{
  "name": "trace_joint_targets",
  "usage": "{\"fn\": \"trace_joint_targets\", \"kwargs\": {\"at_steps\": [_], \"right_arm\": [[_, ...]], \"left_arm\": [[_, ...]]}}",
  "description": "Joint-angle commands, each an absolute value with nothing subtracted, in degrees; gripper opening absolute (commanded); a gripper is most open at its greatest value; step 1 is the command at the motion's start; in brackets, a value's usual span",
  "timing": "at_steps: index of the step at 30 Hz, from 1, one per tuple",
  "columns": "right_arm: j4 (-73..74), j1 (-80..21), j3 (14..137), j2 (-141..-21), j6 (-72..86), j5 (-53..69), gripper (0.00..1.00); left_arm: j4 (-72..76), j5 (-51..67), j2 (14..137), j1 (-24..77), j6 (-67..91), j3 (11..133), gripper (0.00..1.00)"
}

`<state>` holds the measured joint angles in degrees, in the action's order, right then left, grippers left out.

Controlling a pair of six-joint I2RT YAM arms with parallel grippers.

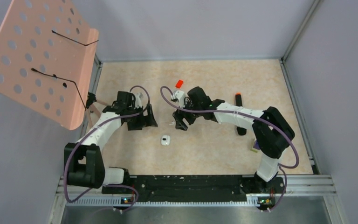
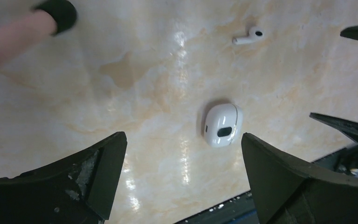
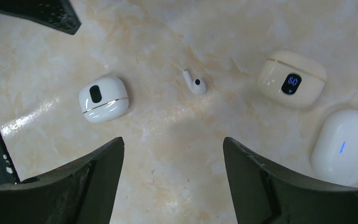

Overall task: Insert the wireless bluetooth earbuds into the charging case
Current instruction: Place the charging case at the center of the board, then pick up the charging case at the center of the board.

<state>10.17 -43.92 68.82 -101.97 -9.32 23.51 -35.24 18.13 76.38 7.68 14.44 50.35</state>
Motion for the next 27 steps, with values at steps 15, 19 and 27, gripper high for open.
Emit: {"fn": "trace_joint_targets", "kwargs": {"at_steps": [15,19,27], "right_arm": [[9.7,-36.4,58.5,-85.1,6.4,16.3,0.78],[11.0,-34.1,56.8,-83.1,6.0,16.3,0.78],[11.1,-31.6,53.6,-80.4,5.4,15.9,0.79]], "left_arm": [[-19.6,35.4,76.6,17.3,20.3,35.6,0.95],[-18.0,35.7,80.9,19.3,19.5,37.9,0.93],[-15.7,37.7,86.3,25.6,19.1,42.9,0.86]]}}
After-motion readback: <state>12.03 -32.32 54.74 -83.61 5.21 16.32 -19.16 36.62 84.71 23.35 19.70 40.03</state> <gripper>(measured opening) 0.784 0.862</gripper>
